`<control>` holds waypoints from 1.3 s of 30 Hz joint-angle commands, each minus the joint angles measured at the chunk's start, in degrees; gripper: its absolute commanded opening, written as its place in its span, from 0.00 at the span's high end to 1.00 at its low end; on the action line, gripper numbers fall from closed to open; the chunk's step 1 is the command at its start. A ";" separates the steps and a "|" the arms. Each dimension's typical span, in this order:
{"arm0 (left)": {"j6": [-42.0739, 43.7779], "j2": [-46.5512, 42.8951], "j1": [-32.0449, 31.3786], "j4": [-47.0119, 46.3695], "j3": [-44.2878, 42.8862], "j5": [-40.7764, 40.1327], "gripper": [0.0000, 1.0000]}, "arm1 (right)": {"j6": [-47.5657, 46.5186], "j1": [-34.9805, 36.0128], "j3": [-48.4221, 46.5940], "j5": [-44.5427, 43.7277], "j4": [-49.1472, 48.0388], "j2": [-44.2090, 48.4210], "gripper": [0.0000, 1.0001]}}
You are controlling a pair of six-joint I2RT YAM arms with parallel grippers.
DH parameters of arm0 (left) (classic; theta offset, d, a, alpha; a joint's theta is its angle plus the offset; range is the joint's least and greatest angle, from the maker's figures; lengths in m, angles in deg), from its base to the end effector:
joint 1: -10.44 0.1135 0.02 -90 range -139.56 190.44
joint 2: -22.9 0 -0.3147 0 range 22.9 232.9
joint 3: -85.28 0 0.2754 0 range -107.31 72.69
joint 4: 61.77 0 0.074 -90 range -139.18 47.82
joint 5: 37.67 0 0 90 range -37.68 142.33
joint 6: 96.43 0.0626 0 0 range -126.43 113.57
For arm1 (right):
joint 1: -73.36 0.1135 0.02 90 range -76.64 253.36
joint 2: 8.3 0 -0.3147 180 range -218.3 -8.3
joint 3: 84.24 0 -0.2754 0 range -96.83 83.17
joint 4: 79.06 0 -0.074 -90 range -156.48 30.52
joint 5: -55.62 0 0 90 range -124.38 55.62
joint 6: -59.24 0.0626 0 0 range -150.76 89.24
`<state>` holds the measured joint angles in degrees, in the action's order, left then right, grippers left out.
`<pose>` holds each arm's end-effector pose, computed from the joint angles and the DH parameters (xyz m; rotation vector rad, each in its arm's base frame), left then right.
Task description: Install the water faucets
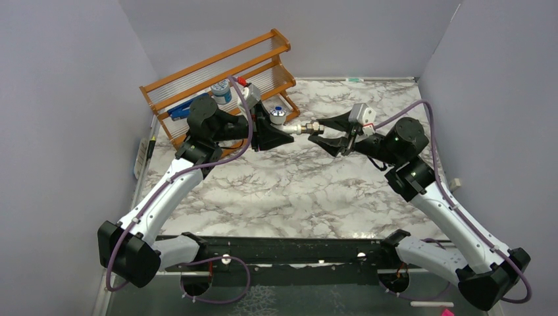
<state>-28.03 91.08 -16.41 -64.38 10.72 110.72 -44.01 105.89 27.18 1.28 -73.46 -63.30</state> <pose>0.2277 -0.1750 0.4529 0.9693 1.3432 -1.3722 0.1750 0.1549 0.4533 -1.0255 1.0925 0.7163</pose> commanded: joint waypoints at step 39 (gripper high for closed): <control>0.56 0.77 -0.39 -1.71 -0.03 0.16 1.00 | 2.62 0.39 -2.30 5.87 -2.77 -1.43 0.99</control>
<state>-27.99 91.45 -16.26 -63.29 10.78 110.76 -44.43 105.52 26.03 2.55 -70.51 -64.44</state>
